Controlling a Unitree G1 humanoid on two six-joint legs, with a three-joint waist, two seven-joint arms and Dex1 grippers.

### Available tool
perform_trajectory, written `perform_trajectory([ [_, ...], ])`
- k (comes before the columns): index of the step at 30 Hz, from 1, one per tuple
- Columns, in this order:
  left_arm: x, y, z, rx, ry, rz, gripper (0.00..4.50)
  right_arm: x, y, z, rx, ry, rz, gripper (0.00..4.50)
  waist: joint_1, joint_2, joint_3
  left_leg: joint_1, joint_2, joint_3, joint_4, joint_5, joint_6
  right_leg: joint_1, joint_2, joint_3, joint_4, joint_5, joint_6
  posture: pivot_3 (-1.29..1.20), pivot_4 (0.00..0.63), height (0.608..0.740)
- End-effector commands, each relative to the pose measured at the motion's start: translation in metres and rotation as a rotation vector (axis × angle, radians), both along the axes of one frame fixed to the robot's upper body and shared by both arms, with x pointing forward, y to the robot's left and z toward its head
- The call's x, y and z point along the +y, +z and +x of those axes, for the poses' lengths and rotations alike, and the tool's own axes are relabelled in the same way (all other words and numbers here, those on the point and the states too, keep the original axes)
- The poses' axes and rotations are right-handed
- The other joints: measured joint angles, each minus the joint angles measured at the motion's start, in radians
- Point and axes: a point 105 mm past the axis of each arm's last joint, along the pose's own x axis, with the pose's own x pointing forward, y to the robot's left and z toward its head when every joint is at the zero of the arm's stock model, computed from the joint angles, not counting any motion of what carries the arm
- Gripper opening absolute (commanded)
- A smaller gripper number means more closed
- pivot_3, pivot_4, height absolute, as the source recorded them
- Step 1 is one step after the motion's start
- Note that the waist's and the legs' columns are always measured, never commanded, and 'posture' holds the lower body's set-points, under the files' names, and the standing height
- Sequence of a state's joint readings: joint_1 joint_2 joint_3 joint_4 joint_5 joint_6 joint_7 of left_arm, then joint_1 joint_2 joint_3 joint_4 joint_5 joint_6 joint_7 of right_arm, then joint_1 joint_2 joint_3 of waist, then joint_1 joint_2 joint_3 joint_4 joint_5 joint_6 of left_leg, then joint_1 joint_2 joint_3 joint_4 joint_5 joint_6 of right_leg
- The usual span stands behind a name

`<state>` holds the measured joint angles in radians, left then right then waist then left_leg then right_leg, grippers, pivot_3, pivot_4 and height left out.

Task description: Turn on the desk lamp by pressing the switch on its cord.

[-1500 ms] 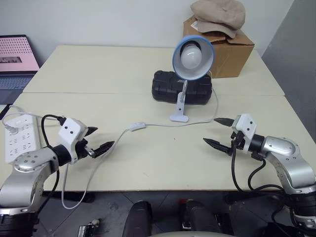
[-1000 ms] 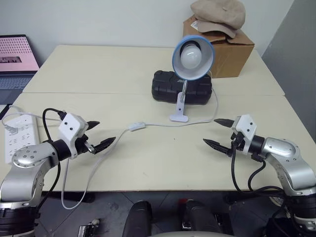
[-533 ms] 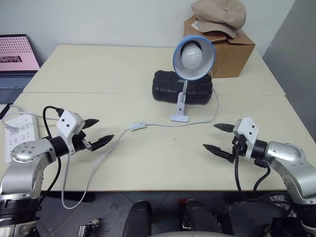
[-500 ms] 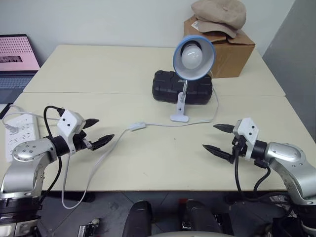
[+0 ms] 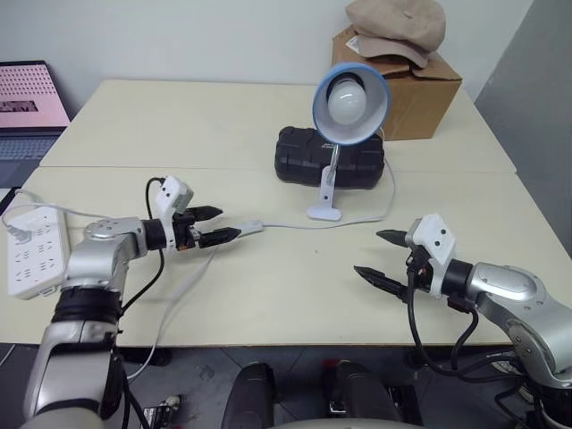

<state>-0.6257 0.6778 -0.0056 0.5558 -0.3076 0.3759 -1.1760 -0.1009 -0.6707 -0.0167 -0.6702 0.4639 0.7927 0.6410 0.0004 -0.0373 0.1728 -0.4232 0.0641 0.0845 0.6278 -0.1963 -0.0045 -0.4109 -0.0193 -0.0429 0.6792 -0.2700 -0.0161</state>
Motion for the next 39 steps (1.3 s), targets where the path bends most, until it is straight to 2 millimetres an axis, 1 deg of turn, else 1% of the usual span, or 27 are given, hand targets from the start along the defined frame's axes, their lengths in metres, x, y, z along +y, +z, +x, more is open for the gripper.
perform_trajectory([
  [1, -0.007, -0.005, 0.010, 0.014, -0.052, 0.034, 4.48, 0.007, 0.016, -0.006, -0.050, 0.006, 0.023, 4.50, 0.001, 0.000, 0.000, 0.000, 0.000, 0.000, 0.000, 0.000, 0.000, 0.000, 0.000, 0.000, 0.000, 0.000, 0.000, 0.00, 0.150, 0.740],
  [6, -0.010, -0.015, 0.009, 0.077, -0.085, 0.019, 4.48, 0.006, 0.019, -0.010, -0.046, -0.017, 0.031, 4.50, -0.002, -0.001, 0.000, -0.002, 0.000, 0.000, 0.001, 0.000, 0.000, -0.001, 0.000, 0.000, 0.000, 0.000, 0.001, 0.00, 0.150, 0.740],
  [10, -0.012, -0.018, 0.007, 0.111, -0.118, 0.013, 4.48, 0.005, 0.020, -0.012, -0.042, -0.028, 0.032, 4.50, -0.002, -0.001, 0.000, -0.002, 0.000, -0.001, 0.001, 0.000, 0.000, -0.001, 0.000, -0.001, 0.000, 0.000, 0.001, 0.00, 0.150, 0.740],
  [13, -0.013, -0.020, 0.004, 0.135, -0.137, 0.014, 3.98, 0.005, 0.021, -0.011, -0.039, -0.032, 0.032, 4.50, -0.002, -0.001, 0.000, -0.002, 0.000, -0.001, 0.001, 0.000, 0.000, -0.001, 0.000, -0.001, 0.000, 0.000, 0.001, 0.00, 0.150, 0.740],
  [15, -0.014, -0.024, -0.001, 0.158, -0.166, 0.018, 3.49, 0.004, 0.022, -0.010, -0.040, -0.033, 0.030, 4.50, -0.002, -0.001, 0.000, -0.002, 0.000, -0.001, 0.001, 0.000, 0.000, -0.001, 0.000, -0.001, 0.000, 0.000, 0.001, 0.00, 0.150, 0.740],
  [17, -0.015, -0.027, -0.005, 0.175, -0.195, 0.028, 3.13, 0.004, 0.022, -0.009, -0.041, -0.035, 0.028, 4.50, -0.002, -0.001, 0.000, -0.002, 0.000, -0.001, 0.001, 0.000, 0.000, -0.001, 0.000, -0.001, 0.000, 0.000, 0.001, 0.00, 0.150, 0.740],
  [18, -0.015, -0.027, -0.006, 0.175, -0.199, 0.029, 2.85, 0.004, 0.022, -0.009, -0.041, -0.035, 0.027, 4.50, -0.002, -0.001, 0.000, -0.002, 0.000, -0.001, 0.001, 0.000, 0.000, -0.001, 0.000, -0.001, 0.000, 0.000, 0.001, 0.00, 0.150, 0.740],
  [19, -0.016, -0.027, -0.006, 0.171, -0.199, 0.030, 2.70, 0.004, 0.022, -0.009, -0.041, -0.034, 0.026, 4.50, -0.002, -0.001, 0.000, -0.002, 0.000, -0.001, 0.001, 0.000, 0.000, -0.001, 0.000, -0.001, 0.000, 0.000, 0.001, 0.00, 0.150, 0.740],
  [20, -0.016, -0.027, -0.006, 0.168, -0.200, 0.033, 2.43, 0.004, 0.023, -0.009, -0.040, -0.033, 0.027, 4.50, -0.002, -0.001, 0.000, -0.002, 0.000, -0.001, 0.001, 0.000, 0.000, -0.001, 0.000, -0.001, 0.000, 0.000, 0.001, 0.00, 0.150, 0.740],
  [21, -0.015, -0.029, -0.007, 0.164, -0.206, 0.046, 2.32, 0.004, 0.022, -0.009, -0.040, -0.032, 0.027, 4.50, -0.002, -0.001, 0.000, -0.002, 0.000, -0.001, 0.001, 0.000, 0.000, -0.001, 0.000, -0.001, 0.000, 0.000, 0.001, 0.00, 0.150, 0.740],
  [25, -0.017, -0.029, -0.009, 0.145, -0.225, 0.064, 1.53, 0.004, 0.022, -0.008, -0.039, -0.032, 0.030, 4.50, -0.002, -0.001, 0.000, -0.002, 0.000, -0.001, 0.001, 0.000, 0.000, -0.001, 0.000, -0.001, 0.000, 0.000, 0.001, 0.00, 0.150, 0.740],
  [26, -0.018, -0.028, -0.010, 0.136, -0.233, 0.065, 1.26, 0.004, 0.022, -0.008, -0.039, -0.033, 0.031, 4.50, -0.002, -0.001, 0.000, -0.002, 0.000, -0.001, 0.001, 0.000, 0.000, -0.001, 0.000, -0.001, 0.000, 0.000, 0.001, 0.00, 0.150, 0.740],
  [27, -0.019, -0.026, -0.011, 0.124, -0.242, 0.066, 1.11, 0.004, 0.022, -0.008, -0.039, -0.036, 0.033, 4.50, -0.002, -0.001, 0.000, -0.002, 0.000, -0.001, 0.001, 0.000, 0.000, -0.001, 0.000, -0.001, 0.000, 0.000, 0.001, 0.00, 0.150, 0.740],
  [29, -0.022, -0.021, -0.013, 0.101, -0.264, 0.063, 1.09, 0.004, 0.022, -0.007, -0.039, -0.042, 0.036, 4.50, -0.002, -0.001, 0.000, -0.002, 0.000, -0.001, 0.001, 0.000, 0.000, -0.001, 0.000, -0.001, 0.000, 0.000, 0.001, 0.00, 0.150, 0.740],
  [33, -0.041, 0.002, -0.017, -0.052, -0.313, 0.057, 1.09, 0.001, 0.022, -0.005, -0.041, -0.084, 0.072, 4.50, -0.003, -0.001, 0.000, -0.002, 0.000, -0.001, 0.001, 0.000, 0.000, -0.001, 0.000, -0.001, 0.000, 0.000, 0.001, 0.00, 0.150, 0.740],
  [36, -0.061, 0.019, -0.015, -0.187, -0.315, 0.076, 1.09, -0.001, 0.021, -0.004, 0.008, -0.132, 0.155, 4.50, -0.001, -0.001, 0.000, -0.003, 0.000, -0.002, 0.002, 0.000, 0.000, -0.001, 0.000, -0.001, 0.000, 0.000, 0.001, 0.00, 0.150, 0.740],
  [39, -0.086, 0.037, -0.014, -0.314, -0.324, 0.097, 1.09, -0.003, 0.014, -0.003, 0.075, -0.235, 0.280, 4.50, 0.004, -0.002, -0.001, -0.003, 0.000, -0.003, 0.002, 0.000, 0.000, 0.000, 0.000, -0.002, 0.001, 0.001, 0.001, 0.00, 0.150, 0.740],
])
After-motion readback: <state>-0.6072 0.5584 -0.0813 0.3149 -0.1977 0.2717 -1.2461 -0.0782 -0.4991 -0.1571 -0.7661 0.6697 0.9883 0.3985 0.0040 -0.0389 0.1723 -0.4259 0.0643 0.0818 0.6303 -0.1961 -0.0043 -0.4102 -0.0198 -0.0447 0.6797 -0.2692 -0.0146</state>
